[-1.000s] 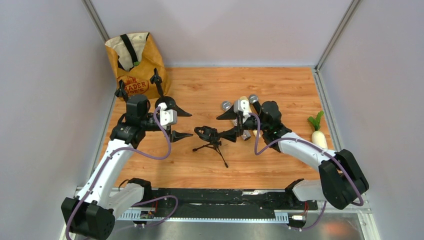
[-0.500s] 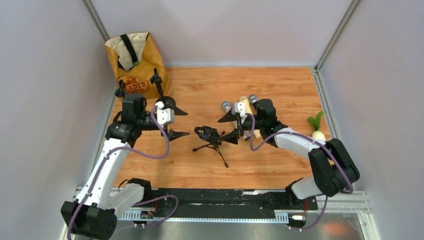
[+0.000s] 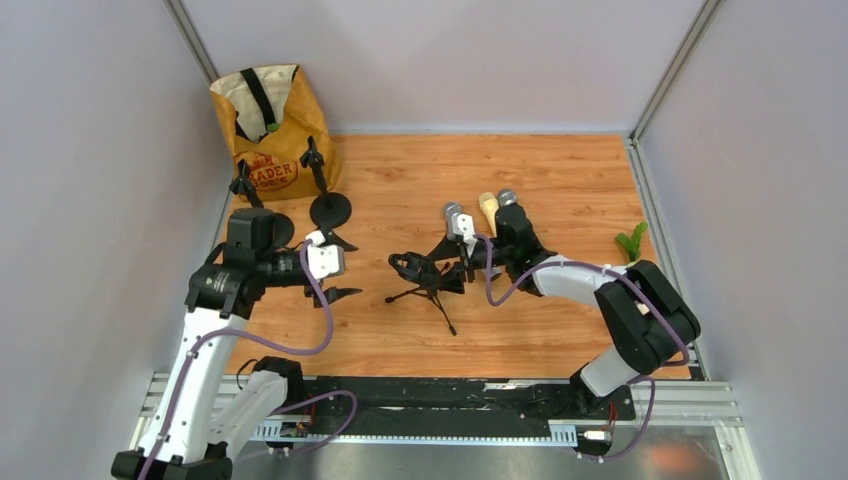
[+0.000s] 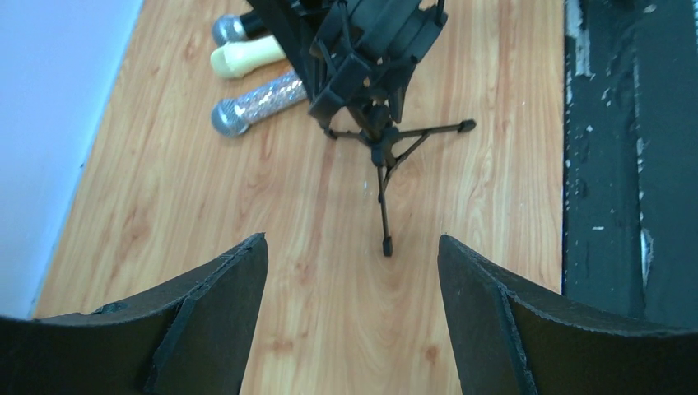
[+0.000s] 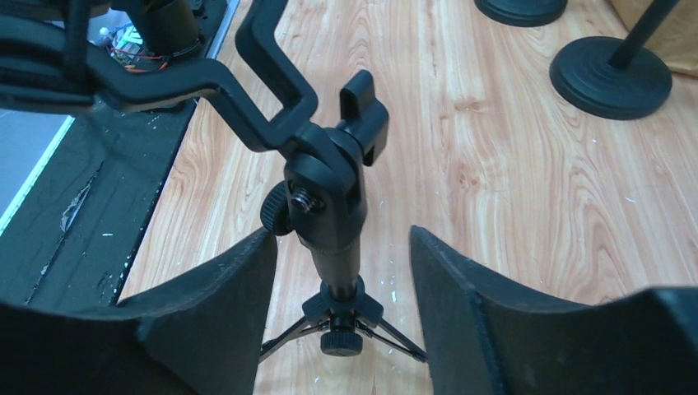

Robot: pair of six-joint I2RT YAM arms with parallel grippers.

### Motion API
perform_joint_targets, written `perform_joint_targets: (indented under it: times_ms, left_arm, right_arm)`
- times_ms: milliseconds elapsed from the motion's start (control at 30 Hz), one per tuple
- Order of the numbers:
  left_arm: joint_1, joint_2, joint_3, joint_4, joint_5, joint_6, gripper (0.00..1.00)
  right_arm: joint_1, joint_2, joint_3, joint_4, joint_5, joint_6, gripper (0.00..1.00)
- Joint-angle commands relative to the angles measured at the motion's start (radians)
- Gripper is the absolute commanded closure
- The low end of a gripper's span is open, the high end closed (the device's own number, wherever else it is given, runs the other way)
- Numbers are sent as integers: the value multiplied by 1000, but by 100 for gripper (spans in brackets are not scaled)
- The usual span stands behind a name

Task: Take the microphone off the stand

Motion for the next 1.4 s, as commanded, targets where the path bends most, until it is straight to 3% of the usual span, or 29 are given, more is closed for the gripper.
perform_joint_targets:
  times_ms: [0,200,433,600,833,900,967,1133,1367]
  left_arm:
    - [7,-63,-28,-27,-150,-68,17]
    - [7,-121,-89,9,-257,-158,17]
    - [12,-173,-103,28,-303,-231,17]
    - [19,-201,-75,-15,-405,-253,17]
    - [79,-273,43,-202,-552,-135,17]
    - [79,-340,44,-189,-604,-103,16]
    - [76,-412,43,-103,-639,-153,1]
    - [79,-368,119,-57,-609,-253,0]
    - [78,-331,86,-29,-589,-239,0]
  right_arm:
    - [18,29,38,59,-8,-11,41]
    - [24,48,39,108,4,24,78]
    - [32,87,105,179,76,116,100]
    - [35,165,277,120,144,172,100]
    - [37,343,599,-42,311,196,100]
    - [33,409,695,-80,346,187,100]
    - [32,480,798,-102,394,182,100]
    - [14,662,1028,-96,492,230,100]
    - [-19,859,1262,-114,544,241,100]
